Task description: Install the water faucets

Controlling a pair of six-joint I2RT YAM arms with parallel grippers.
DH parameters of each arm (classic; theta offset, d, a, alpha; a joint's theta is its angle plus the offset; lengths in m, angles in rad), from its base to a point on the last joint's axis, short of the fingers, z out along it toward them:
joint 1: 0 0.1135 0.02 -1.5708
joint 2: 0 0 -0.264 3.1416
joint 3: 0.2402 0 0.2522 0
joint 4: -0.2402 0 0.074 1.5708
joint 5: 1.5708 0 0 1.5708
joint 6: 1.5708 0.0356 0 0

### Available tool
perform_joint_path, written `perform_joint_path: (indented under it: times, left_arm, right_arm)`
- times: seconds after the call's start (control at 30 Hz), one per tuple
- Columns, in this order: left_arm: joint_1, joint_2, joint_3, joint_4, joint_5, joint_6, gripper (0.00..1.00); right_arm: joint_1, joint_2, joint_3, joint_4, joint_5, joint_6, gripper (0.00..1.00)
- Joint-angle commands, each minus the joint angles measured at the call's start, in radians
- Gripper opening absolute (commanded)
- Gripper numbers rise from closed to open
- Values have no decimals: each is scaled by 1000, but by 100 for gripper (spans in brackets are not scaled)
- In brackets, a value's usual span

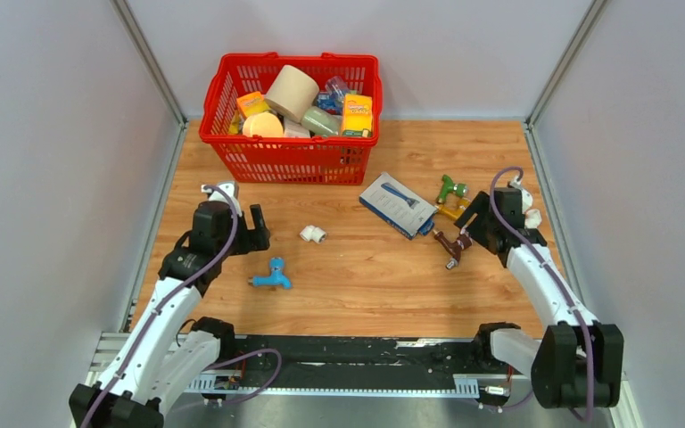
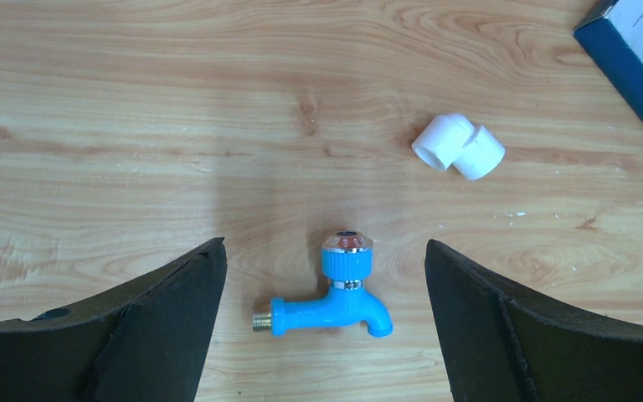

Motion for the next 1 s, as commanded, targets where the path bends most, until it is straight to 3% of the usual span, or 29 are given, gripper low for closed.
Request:
perform_joint_path:
  times: [0.0, 0.13, 0.53, 0.77, 0.97]
  left_arm:
    - [9, -45, 20, 25, -9, -13, 95]
    - [7, -62, 11, 25, -4, -14, 95]
    - [7, -70, 5, 31, 19, -16, 95]
    - [7, -73, -7, 49, 63, -10, 95]
    - [6, -71, -18, 123, 258, -65, 95]
  right_arm:
    - [-80, 75, -27, -10, -84, 133, 74]
    - [-112, 158, -39, 48, -125, 174, 73]
    - [-115, 358, -73, 160, -43, 251, 62]
    - [-115, 278, -118, 162, -69, 217, 27]
    - [-60, 122, -139, 162, -67, 181, 5]
